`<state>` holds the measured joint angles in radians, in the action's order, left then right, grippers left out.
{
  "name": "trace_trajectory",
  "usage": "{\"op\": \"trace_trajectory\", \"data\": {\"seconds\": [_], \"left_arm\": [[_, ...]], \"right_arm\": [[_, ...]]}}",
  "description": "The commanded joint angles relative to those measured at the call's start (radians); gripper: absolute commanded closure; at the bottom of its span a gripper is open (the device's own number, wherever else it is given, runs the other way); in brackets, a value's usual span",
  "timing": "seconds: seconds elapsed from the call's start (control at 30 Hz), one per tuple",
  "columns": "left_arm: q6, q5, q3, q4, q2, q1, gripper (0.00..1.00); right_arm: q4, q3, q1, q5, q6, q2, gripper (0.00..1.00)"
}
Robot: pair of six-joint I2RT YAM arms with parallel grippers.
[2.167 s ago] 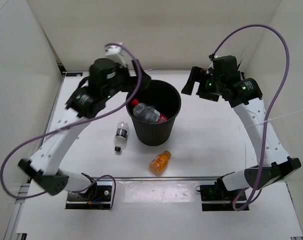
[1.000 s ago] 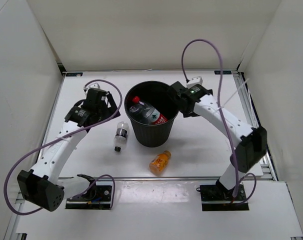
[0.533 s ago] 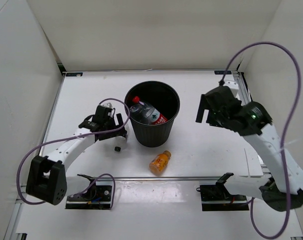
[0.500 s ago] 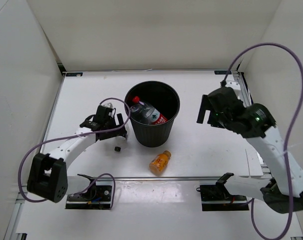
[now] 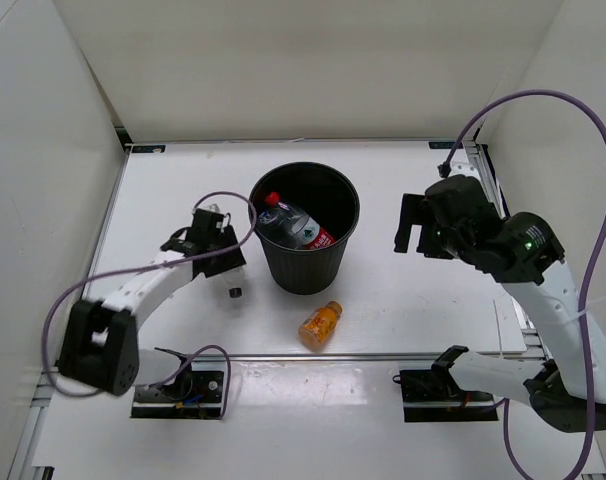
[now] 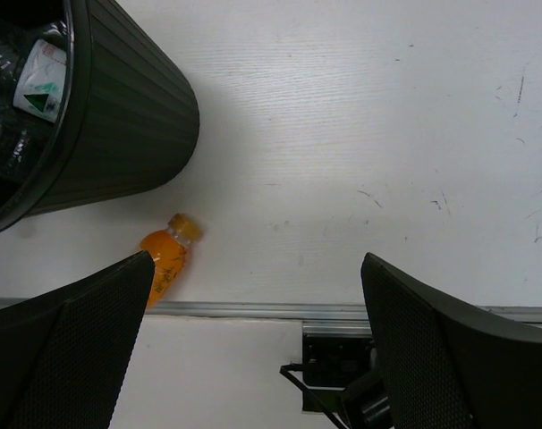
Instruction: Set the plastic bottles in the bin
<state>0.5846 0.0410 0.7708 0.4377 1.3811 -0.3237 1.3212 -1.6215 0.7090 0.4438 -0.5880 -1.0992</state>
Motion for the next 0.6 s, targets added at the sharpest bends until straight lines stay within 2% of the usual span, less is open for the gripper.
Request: {"op": "trace_trajectory", "data": {"seconds": [0.0, 0.1, 0.17, 0.23, 0.33, 0.5, 0.57], "left_arm": [[0.05, 0.049, 0.088, 0.094, -0.282, 0.005, 0.37], [0.073, 0.071, 0.214, 0.127, -0.394, 0.005, 0.34], [0.064, 0.082, 0.356, 0.127, -0.425, -0.023, 0.33], [0.032, 0.035, 0.515, 0.127, -0.352, -0.072, 0.31], [0.021, -0.053, 0.666, 0.127, -0.227, -0.149, 0.27], [-0.015, -0.053, 0.717, 0.114, -0.077, -0.305, 0.24], [-0.016, -0.044, 0.717, 0.114, -0.054, -0.365, 0.18]], "right_arm": [[-0.06, 0.008, -0.005, -0.013, -0.019, 0.002, 0.0], [-0.094, 0.077, -0.029, -0.06, -0.053, 0.036, 0.0], [-0.14, 0.15, -0.057, -0.092, -0.088, 0.052, 0.0], [-0.198, 0.204, -0.083, -0.172, -0.108, 0.077, 0.0], [-0.266, 0.283, -0.144, -0.272, -0.118, 0.078, 0.0], [-0.287, 0.344, -0.253, -0.411, -0.14, 0.058, 0.0], [-0.326, 0.373, -0.315, -0.512, -0.151, 0.058, 0.0]]}}
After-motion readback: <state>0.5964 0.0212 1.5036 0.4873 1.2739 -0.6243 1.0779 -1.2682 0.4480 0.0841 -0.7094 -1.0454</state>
